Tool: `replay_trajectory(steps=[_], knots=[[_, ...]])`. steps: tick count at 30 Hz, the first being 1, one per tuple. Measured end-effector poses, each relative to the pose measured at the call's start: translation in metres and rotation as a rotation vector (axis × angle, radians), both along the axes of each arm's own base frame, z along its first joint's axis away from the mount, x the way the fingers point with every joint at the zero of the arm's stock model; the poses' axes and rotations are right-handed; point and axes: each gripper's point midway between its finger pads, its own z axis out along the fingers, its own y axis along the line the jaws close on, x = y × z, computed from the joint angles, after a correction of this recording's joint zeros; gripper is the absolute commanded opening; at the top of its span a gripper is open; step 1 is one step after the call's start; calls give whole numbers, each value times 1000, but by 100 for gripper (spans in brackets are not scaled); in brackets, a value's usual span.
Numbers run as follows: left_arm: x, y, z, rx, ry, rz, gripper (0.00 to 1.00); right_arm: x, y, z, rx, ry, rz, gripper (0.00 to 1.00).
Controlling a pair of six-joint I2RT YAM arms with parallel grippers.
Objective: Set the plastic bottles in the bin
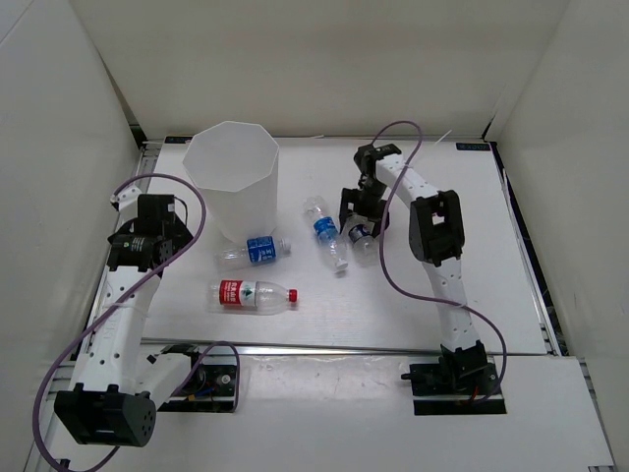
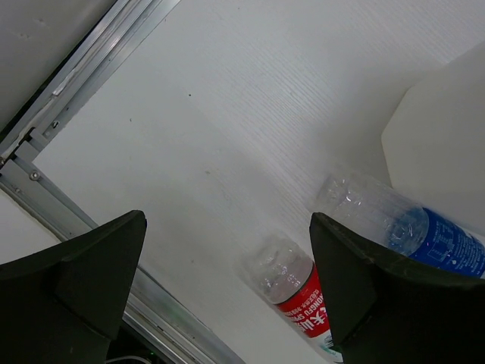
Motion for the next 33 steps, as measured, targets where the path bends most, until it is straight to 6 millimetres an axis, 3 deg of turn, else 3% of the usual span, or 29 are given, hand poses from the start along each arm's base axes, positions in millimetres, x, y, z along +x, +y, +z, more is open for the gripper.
replay_trajectory(steps=[3, 6, 7, 10, 13, 15, 17, 20, 23, 25, 27, 28, 30, 33], knots=[[-3, 0, -2, -1, 14, 2, 100, -3, -4, -6, -26, 22, -4, 79], [-7, 0, -3, -2, 23, 5, 100, -5, -9, -10, -53, 25, -11, 58], [-8, 0, -3, -3, 24, 5, 100, -9, -11, -11, -59, 36, -22, 47], [-11, 0, -2, -5, 25, 8, 100, -15, -23, -10, -100, 30, -40, 31], [-13, 0, -1, -10, 19, 15, 100, -12, -34, -5, -147, 1, -60, 23], [-14, 0, -1, -15, 12, 20, 100, -5, -36, 9, -131, -36, -82, 23], [-15, 0, 1, -19, 1, 25, 100, 13, -28, 43, -53, -118, -114, 17], [-18, 0, 2, -25, -14, 30, 100, 53, 0, 133, 192, -362, -148, 12], [-20, -1, 1, -33, -25, 35, 100, 68, 35, 251, 512, -609, -139, 8], [-21, -3, -2, -42, -24, 33, 100, 61, 60, 338, 756, -757, -78, 5], [-22, -4, -5, -53, -21, 29, 100, 48, 82, 408, 958, -863, 2, 5], [-22, -5, -6, -58, -20, 28, 100, 40, 92, 431, 1041, -889, 37, 5], [-21, -7, -6, -66, -22, 25, 100, 28, 111, 455, 1157, -893, 81, 5], [-22, -8, -6, -74, -28, 19, 100, 29, 148, 452, 1275, -819, 96, 5]])
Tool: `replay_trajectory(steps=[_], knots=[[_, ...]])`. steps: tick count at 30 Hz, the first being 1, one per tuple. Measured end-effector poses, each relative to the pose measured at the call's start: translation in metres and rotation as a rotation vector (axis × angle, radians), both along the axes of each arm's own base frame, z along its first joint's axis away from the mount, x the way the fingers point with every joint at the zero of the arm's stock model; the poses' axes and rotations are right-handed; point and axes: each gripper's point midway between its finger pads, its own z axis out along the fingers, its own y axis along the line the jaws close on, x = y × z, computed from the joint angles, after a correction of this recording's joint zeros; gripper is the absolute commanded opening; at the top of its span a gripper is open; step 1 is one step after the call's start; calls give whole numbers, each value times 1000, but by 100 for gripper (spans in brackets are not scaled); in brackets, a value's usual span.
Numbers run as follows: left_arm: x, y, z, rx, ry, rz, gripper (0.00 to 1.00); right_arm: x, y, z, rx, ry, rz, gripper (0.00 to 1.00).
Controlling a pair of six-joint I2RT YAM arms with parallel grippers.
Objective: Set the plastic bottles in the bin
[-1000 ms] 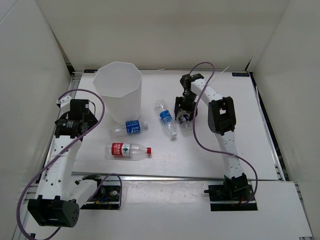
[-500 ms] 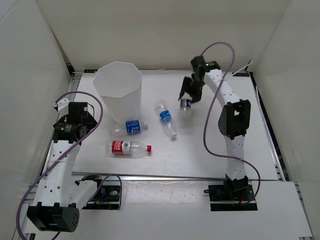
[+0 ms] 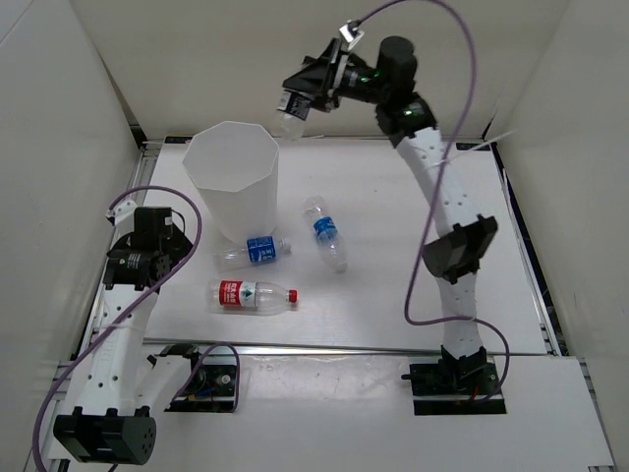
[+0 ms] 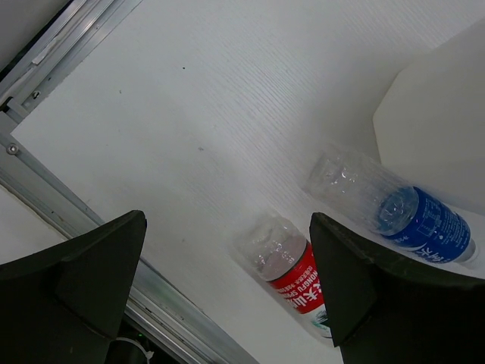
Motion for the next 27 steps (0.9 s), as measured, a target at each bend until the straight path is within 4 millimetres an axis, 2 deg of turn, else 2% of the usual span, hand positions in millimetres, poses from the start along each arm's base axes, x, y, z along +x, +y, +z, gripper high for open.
replay_trajectory(steps=[2, 5, 7, 9, 14, 15, 18, 20, 22, 24, 27], knots=[[-1, -1, 0, 0, -3, -5, 100, 12, 26, -20, 26, 49, 34, 6], [-1, -3, 0, 2, -1, -23, 100, 26, 58, -75, -3, 187, 56, 7], [-1, -5, 0, 4, 2, -35, 100, 30, 70, -103, -27, 259, 63, 7], [0, -8, 0, 7, 6, -54, 100, 34, 76, -116, -33, 293, 62, 9], [0, -14, -1, 22, 13, -94, 100, 39, 75, -108, -6, 266, 42, 20], [-1, -14, -1, 24, 13, -98, 100, 39, 75, -107, -3, 261, 40, 34], [-4, -12, -2, 30, 9, -98, 100, 41, 76, -106, 0, 247, 29, 60], [-6, -12, -2, 34, 7, -97, 100, 40, 79, -106, -2, 240, 27, 65], [-6, -11, -1, 37, 5, -95, 100, 38, 81, -107, -5, 236, 29, 74], [-6, -11, -1, 37, 4, -95, 100, 35, 84, -109, -14, 235, 31, 78], [-7, -11, -5, 36, 12, -95, 100, 33, 85, -115, -38, 230, 31, 93]])
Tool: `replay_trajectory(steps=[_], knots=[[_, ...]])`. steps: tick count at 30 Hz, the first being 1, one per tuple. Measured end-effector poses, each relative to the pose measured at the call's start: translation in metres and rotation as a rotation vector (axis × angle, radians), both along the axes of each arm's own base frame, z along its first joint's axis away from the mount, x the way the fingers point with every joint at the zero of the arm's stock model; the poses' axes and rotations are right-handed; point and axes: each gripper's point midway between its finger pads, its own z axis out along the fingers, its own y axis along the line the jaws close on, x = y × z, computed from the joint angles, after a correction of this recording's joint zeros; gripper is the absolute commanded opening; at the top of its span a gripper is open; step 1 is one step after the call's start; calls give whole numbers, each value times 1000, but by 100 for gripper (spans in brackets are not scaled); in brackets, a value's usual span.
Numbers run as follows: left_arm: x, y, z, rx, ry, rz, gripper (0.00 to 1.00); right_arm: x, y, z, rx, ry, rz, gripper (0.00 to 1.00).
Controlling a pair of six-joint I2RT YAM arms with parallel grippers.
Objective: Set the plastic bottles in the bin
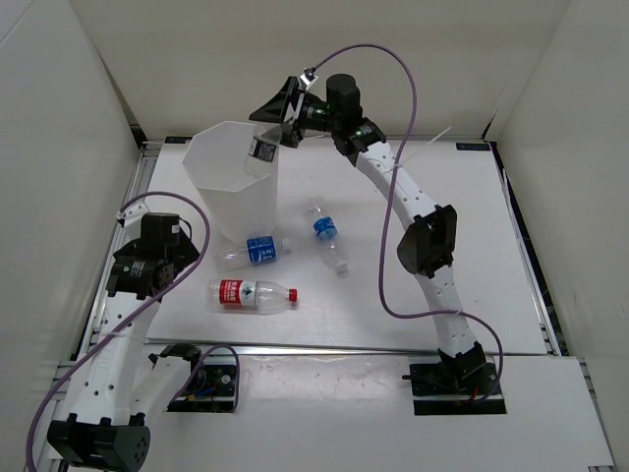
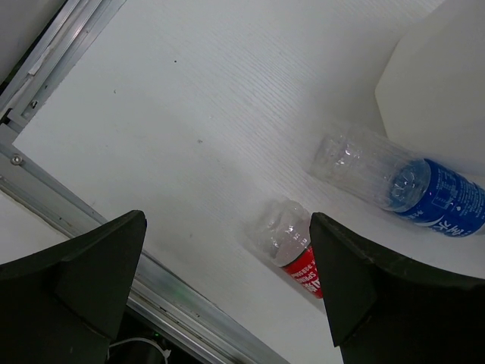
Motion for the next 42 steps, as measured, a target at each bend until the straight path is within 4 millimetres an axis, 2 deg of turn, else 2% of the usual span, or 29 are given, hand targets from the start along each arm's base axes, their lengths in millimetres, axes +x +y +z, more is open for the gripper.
replay_trajectory(steps=[1, 6, 10, 12, 15, 18, 20, 21, 22, 24, 28, 30, 33, 39, 42], knots=[[-1, 0, -1, 0, 4, 1, 100, -2, 1, -2, -10, -7, 4, 100], [-2, 0, -3, -7, 6, 9, 100, -13, -4, -4, -85, -59, 3, 100], [-1, -1, -4, -15, 6, 18, 100, -25, -24, 16, -168, -163, -50, 100], [-1, -1, -5, -16, 9, 21, 100, -30, -42, 30, -223, -222, -120, 100], [0, -1, -6, -18, 16, 28, 100, -41, -91, 38, -345, -264, -259, 100], [-1, 0, -8, -17, 23, 37, 100, -39, -140, 32, -462, -270, -375, 100], [-2, 0, -8, -19, 21, 45, 100, -29, -162, 11, -551, -254, -415, 100], [-2, 0, -8, -22, 21, 49, 100, -24, -168, -7, -595, -242, -415, 100], [-2, 0, -8, -25, 21, 54, 100, -21, -170, -30, -641, -216, -400, 100], [-3, 0, -8, -30, 19, 61, 100, -21, -171, -87, -745, -132, -342, 100], [-4, 0, -11, -42, 20, 78, 100, -30, -173, -198, -926, 63, -216, 100], [-6, 0, -15, -46, 31, 85, 100, -35, -176, -231, -978, 121, -174, 100], [-9, -1, -19, -49, 54, 94, 100, -43, -177, -254, -1001, 165, -129, 100], [-15, -2, -23, -59, 78, 99, 100, -48, -172, -261, -981, 172, -84, 100], [-20, -2, -24, -61, 89, 100, 100, -48, -168, -276, -982, 195, -58, 100]])
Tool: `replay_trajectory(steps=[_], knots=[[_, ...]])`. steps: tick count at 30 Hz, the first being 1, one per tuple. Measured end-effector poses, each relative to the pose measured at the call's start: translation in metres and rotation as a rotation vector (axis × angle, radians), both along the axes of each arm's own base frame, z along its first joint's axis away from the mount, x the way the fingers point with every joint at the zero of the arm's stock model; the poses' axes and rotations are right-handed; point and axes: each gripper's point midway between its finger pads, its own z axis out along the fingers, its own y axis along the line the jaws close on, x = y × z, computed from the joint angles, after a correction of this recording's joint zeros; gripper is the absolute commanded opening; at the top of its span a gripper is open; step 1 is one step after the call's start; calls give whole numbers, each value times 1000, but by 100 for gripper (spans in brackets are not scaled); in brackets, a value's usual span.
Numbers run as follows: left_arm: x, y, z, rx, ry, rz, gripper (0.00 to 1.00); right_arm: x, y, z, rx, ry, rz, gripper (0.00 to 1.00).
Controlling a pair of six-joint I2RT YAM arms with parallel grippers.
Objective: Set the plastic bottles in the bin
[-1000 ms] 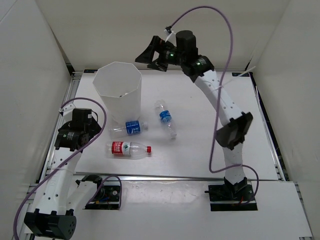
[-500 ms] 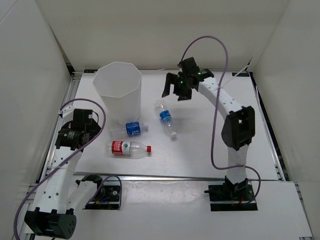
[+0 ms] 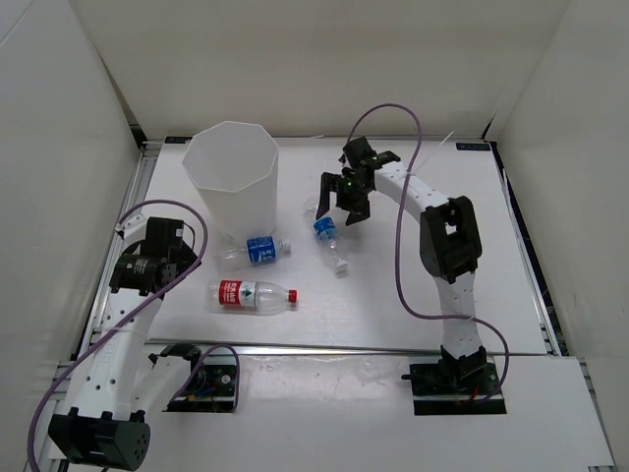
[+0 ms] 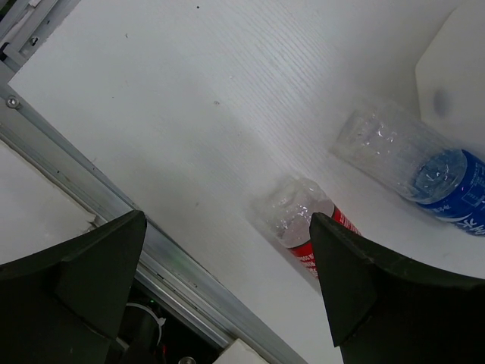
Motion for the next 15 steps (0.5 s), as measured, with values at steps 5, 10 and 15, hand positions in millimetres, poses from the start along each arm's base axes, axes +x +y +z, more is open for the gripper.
replay_trajectory(steps=[5, 10, 15], knots=[[-5, -1, -1, -5, 13, -6, 100, -9, 10, -45, -25, 89, 29, 99], [-10, -1, -2, -5, 33, -12, 100, -23, 24, -54, -28, 113, 66, 66], [-14, -2, -1, -9, 31, -21, 100, -26, 18, -55, -74, 124, 50, 35]])
